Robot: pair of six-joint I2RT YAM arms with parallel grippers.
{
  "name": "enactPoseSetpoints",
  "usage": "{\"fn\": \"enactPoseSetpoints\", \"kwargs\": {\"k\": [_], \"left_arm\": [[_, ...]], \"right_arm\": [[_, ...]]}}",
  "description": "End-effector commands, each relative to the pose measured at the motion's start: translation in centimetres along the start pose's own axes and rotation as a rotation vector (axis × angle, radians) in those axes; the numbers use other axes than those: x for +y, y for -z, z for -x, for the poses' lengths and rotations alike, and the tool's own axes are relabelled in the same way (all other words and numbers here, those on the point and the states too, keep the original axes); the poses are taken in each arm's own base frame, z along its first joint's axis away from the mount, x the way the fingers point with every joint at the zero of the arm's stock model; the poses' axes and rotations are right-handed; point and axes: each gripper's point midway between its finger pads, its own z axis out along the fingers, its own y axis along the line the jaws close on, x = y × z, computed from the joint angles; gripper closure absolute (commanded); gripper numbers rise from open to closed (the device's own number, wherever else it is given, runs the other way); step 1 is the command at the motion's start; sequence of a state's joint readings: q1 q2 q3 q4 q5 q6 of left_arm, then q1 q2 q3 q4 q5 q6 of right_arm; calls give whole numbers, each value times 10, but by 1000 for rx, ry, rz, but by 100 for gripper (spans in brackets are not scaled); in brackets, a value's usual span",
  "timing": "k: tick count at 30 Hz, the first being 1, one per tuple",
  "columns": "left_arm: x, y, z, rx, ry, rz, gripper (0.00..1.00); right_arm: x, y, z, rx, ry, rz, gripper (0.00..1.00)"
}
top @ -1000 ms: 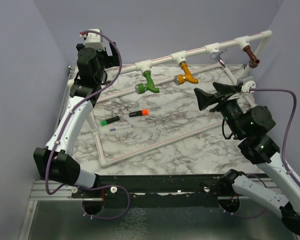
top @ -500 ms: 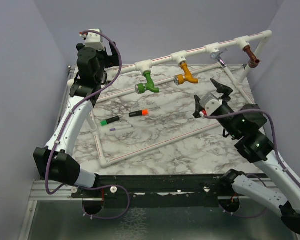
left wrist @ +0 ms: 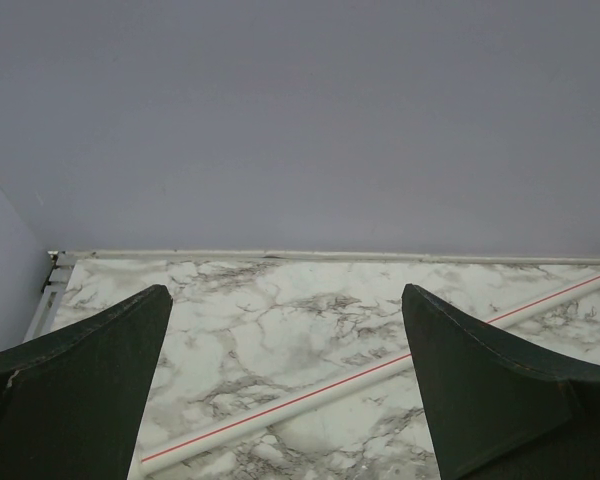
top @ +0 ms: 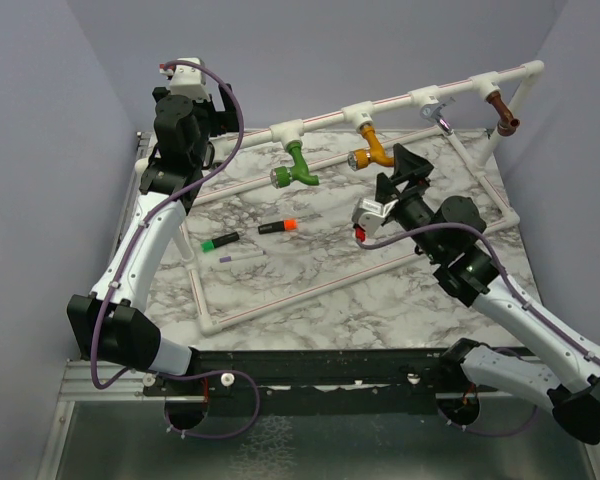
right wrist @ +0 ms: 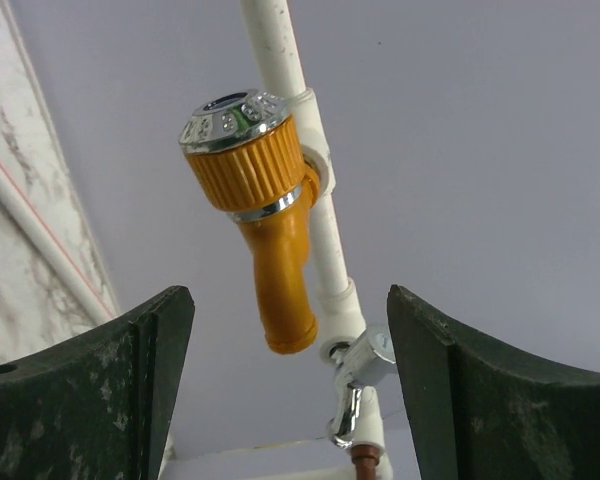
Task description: Install the water faucets
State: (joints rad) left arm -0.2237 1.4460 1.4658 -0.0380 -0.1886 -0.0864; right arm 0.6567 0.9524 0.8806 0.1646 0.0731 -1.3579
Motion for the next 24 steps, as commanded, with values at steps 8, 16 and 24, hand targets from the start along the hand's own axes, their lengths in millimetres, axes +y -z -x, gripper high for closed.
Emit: {"fn": "enactPoseSetpoints", "kwargs": {"k": [8,16,24], "left_arm": [[15,-4,-117,339,-59,29,1],[15,-4,-118,341,-59,28,1],[14,-5,-118,341,-57,27,1]], "right_arm": [[-25,-25,-3,48,201,-137,23],[-23,-37,-5,63,197,-160,38],[-11,-41,-4,52,139,-155,60]]}}
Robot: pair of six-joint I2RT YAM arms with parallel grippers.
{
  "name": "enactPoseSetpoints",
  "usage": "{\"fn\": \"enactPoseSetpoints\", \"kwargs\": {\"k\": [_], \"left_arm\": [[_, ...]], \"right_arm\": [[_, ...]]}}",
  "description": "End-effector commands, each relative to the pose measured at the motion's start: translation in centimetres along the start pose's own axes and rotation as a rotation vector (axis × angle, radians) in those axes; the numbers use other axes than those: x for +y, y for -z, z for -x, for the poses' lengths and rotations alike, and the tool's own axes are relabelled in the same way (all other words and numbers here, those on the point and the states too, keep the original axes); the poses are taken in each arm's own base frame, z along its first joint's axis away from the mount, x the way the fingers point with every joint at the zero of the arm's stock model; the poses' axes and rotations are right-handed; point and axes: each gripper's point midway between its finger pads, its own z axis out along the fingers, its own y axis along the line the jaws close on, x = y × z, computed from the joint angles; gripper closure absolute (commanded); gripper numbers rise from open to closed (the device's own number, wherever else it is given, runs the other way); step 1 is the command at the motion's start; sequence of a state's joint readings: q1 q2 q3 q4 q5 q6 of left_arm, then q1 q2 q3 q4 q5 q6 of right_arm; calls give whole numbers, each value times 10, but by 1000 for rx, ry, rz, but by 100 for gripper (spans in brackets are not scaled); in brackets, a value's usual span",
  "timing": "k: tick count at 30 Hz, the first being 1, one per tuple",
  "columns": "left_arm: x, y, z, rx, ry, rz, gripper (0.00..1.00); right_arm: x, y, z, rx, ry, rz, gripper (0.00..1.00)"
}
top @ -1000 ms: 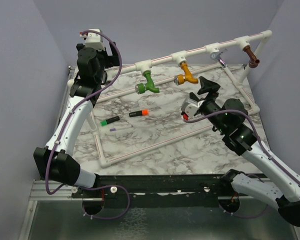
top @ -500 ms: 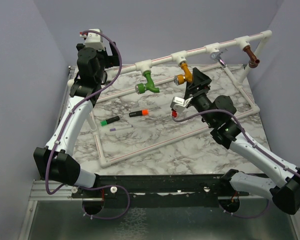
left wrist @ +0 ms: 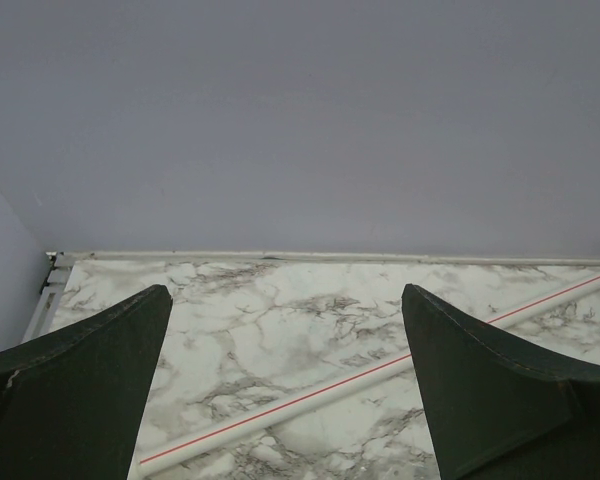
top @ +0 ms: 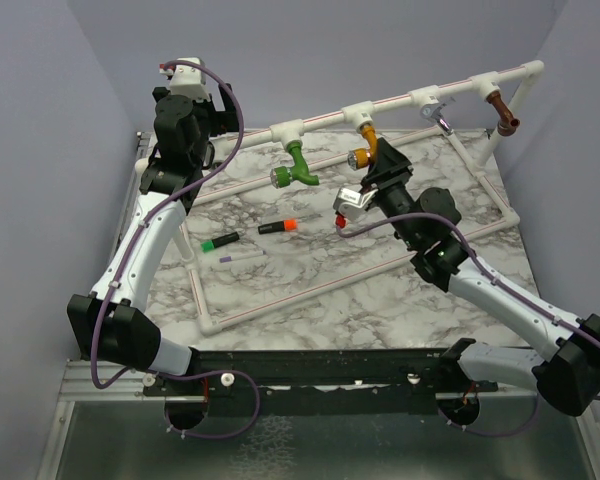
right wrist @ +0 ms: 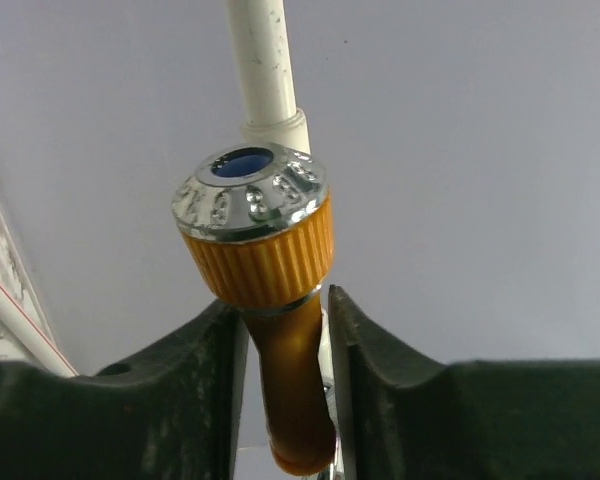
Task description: Install the water faucets
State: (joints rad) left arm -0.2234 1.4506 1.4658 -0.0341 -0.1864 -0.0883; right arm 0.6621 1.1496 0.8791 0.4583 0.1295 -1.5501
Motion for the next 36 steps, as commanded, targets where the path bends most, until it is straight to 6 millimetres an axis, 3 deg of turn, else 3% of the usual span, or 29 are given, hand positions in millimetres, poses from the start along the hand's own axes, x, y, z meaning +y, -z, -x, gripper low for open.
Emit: {"fn": "enactPoseSetpoints", "kwargs": {"k": [1,6,7,11,20,36], "left_arm": [[15,-3,-117,341,-59,29,1],[15,-3,-117,341,-61,30,1],[15,-3,-117,341,-61,30,1],[15,-3,-117,340,-60,29,1],[15,-4,-118,342,-59,28,1],[14,-2,-114,336,-55,25,1]], "right_arm": [[-6,1,0,17,-59,-54,65],[-1,4,2,18,-176,-60,97],[1,5,2,19,-199,-58,99],[1,8,7,0,-352,-80,99],[-15,6,8,25,-891,-161,100],[-53,14,20,-31,-1955,-378,100]]}}
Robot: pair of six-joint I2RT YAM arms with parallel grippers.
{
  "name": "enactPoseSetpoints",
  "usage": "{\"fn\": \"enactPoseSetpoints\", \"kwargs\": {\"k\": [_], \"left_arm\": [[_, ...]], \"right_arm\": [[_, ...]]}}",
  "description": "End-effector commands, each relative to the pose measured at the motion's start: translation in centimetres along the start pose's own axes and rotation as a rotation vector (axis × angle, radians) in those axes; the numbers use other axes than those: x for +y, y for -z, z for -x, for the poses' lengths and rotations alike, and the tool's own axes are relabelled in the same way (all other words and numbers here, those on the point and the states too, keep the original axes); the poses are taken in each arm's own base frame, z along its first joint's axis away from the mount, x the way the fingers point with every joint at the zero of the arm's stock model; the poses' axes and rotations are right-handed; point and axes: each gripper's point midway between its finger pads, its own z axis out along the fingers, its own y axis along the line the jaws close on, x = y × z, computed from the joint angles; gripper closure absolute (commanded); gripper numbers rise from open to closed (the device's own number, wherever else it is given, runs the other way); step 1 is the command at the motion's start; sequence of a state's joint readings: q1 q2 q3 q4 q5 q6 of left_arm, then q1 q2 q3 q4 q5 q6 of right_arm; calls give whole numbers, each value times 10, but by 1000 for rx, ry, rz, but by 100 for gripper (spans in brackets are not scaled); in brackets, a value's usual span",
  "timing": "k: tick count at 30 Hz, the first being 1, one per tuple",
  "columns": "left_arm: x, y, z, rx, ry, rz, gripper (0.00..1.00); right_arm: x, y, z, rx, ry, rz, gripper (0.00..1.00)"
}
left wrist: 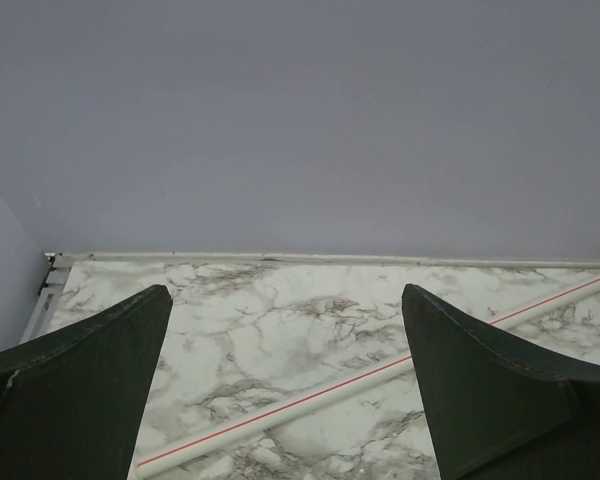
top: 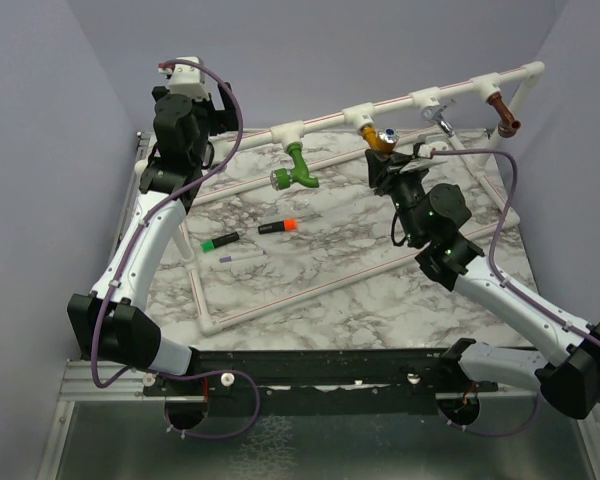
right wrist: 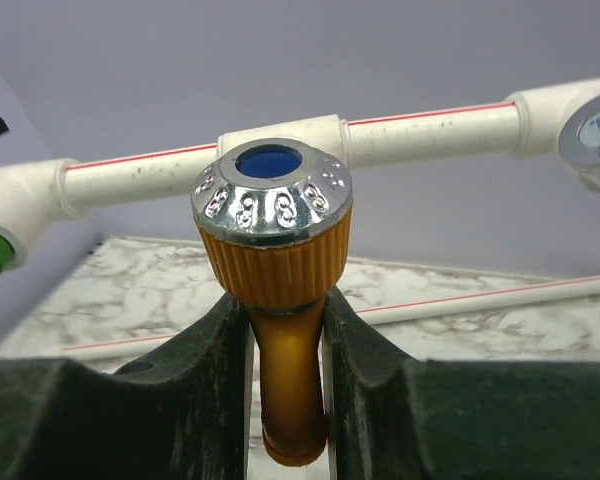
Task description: Install the water faucets
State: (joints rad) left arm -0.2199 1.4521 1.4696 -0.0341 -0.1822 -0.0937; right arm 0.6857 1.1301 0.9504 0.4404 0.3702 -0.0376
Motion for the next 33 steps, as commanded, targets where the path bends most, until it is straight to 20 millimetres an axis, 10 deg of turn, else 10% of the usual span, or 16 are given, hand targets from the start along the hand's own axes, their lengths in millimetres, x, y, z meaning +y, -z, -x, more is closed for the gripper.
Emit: {"fn": "enactPoseSetpoints", "kwargs": {"k": [1,22,33], "left_arm": [[14,-2,-115,338,-61,26,1],[13,-1,-114,336,-55,23,1],[15,-1,-115,336,-61,29,1]], "right_arm": [[6,10,56,-132,-517,-34,100],[8,15,33,-9,-1437,-228,99],[8,20,32,19,-1426,-238,96]]}}
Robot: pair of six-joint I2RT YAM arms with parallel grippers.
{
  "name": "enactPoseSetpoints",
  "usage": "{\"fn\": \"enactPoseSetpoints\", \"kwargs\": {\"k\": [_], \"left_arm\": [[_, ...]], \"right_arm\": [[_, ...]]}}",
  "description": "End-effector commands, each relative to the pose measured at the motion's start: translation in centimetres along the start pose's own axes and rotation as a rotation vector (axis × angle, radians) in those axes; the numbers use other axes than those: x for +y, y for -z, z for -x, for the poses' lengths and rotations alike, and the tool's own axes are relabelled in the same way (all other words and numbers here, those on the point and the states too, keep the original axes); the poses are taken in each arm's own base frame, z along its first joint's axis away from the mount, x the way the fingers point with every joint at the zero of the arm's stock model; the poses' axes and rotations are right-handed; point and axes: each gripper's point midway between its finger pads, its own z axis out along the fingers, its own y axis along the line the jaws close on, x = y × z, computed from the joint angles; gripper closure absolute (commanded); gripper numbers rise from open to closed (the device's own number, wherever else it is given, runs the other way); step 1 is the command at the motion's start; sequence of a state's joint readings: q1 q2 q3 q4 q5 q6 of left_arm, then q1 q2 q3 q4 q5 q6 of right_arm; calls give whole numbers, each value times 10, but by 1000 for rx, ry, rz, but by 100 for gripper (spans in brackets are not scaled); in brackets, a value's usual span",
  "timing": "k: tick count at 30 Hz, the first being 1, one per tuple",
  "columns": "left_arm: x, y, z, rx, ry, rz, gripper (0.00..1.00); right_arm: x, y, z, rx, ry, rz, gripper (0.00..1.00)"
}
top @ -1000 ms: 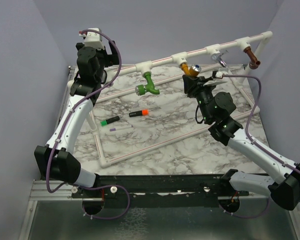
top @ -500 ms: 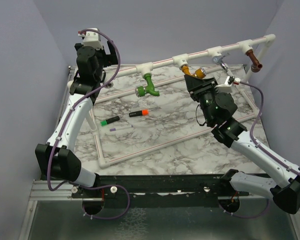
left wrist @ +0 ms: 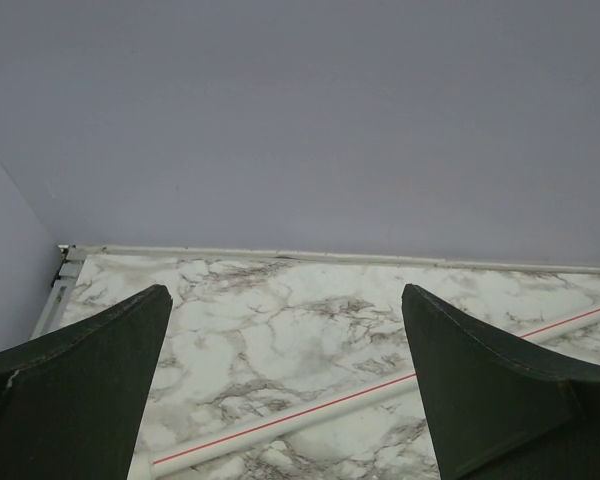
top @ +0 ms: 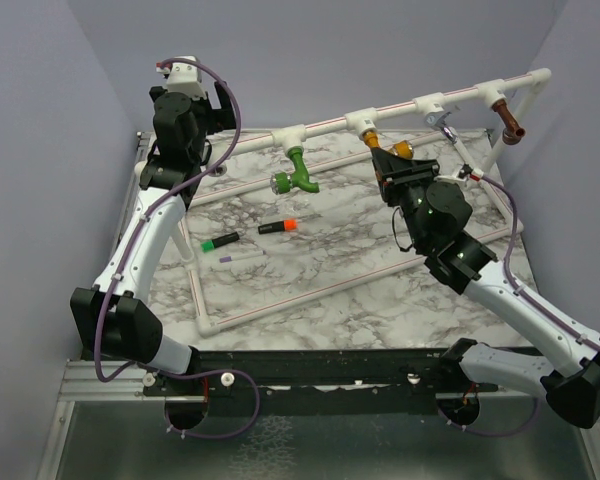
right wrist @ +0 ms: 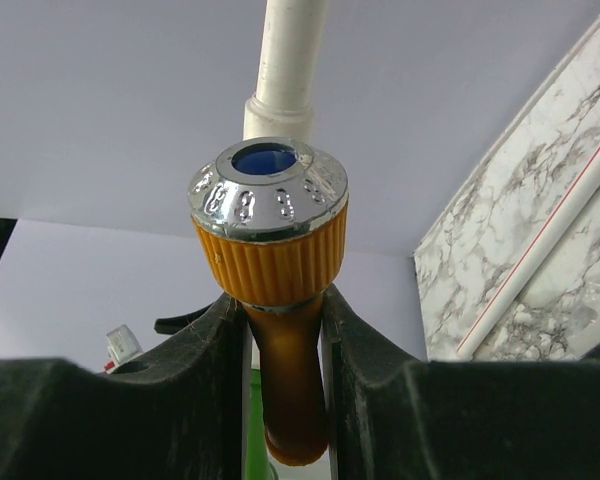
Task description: Install the water faucets
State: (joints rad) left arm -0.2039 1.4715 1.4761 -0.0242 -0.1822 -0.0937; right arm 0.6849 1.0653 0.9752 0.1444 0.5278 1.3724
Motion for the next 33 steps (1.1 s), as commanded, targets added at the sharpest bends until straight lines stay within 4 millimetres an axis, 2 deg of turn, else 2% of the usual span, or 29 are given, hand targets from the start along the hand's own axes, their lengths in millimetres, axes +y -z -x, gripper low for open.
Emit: {"fn": "enactPoseSetpoints", "kwargs": {"k": [1,5,7,10,12,16,22,26,31,33], "left_arm": [[8,5,-112,334,-65,14,1],[8,5,-113,336,-66,15,1],[8,4,-114,338,-66,14,1],[8,4,-114,339,-66,14,1],[8,4,-114,338,-66,13,1],[8,5,-114,339,-67,16,1],[9,5,-114,340,-67,16,1],[9,4,-115,340,-66,16,1],[8,4,-114,340,-66,13,1],[8,5,-114,339,-66,13,1]], "right_arm": [[26,11,7,0,-94,27,90],[26,14,9,-7,-35,67,61],[26,17,10,-3,-9,86,50],[27,21,8,10,39,108,36],[27,24,8,21,57,109,30],[22,31,12,22,92,84,24],[14,42,16,45,201,51,23],[11,50,14,88,345,54,23],[14,62,17,115,587,136,24],[22,66,21,104,680,187,24]]}}
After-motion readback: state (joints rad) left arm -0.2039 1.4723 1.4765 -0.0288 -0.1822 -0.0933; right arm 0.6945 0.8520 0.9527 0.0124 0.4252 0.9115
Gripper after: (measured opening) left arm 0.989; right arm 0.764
